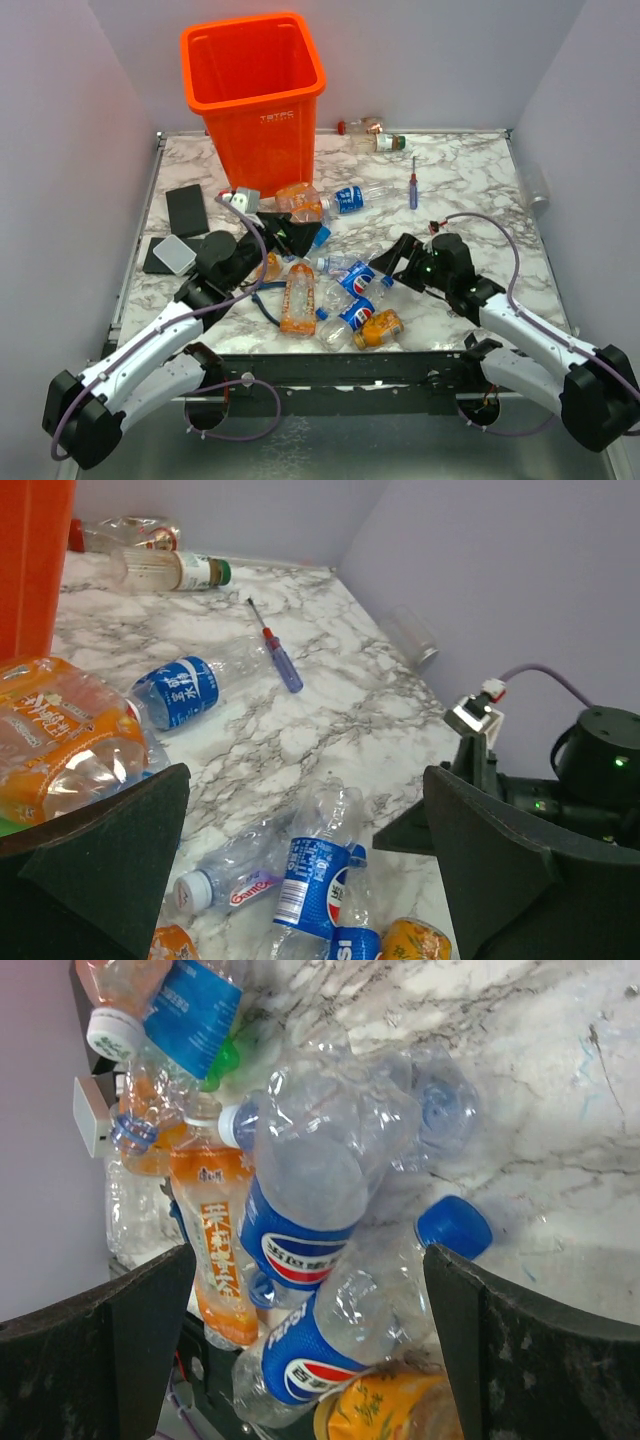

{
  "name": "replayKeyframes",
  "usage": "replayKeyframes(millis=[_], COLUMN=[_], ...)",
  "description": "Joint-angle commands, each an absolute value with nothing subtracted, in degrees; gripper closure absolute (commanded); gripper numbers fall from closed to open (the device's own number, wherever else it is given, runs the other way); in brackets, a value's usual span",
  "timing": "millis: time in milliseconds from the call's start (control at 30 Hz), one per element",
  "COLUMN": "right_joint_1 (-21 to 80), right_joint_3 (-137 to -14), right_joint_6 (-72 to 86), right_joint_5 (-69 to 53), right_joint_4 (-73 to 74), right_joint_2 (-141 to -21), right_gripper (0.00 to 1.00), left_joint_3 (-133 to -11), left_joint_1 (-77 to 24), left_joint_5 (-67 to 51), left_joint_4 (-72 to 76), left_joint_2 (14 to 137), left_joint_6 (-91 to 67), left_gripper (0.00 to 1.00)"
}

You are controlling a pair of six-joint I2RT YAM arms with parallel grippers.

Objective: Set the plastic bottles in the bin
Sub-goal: Pick up the plastic bottle at the center of the board.

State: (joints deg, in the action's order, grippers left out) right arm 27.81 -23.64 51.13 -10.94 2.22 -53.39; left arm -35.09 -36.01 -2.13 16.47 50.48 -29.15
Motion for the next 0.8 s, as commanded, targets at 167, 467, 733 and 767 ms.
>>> replayKeyframes(millis=[167, 467, 733, 767], right_joint_1=[28.30, 28.28, 28.37, 28.41], right_joint_3=[-29.47, -32.55, -33.32, -33.59], right_joint_6=[54.60, 54.76, 55.55, 55.47], right_joint_5=[-5.56, -5.86, -6.97, -7.09], right_joint_4=[-5.79, -7.73, -7.51, -7.16], right_joint_2=[-65.37, -72.25, -75.88, -76.34], right_gripper=[0.04, 0.17, 0.29, 0.29], left_joint_3=[-27.70, -28.65, -28.72, -28.74], left_joint_1=[-35.87, -36.13, -36.10, -36.12], left_joint_5=[1.00, 0.00, 0.03, 0.03], left_joint_4=[23.12, 22.07, 21.97, 21.95], left_joint_2=[44.15, 45.36, 45.70, 45.76], left_joint_6=[-32.26, -31.38, -31.33, -31.37], left_gripper=[0.01, 0.01, 0.01, 0.01])
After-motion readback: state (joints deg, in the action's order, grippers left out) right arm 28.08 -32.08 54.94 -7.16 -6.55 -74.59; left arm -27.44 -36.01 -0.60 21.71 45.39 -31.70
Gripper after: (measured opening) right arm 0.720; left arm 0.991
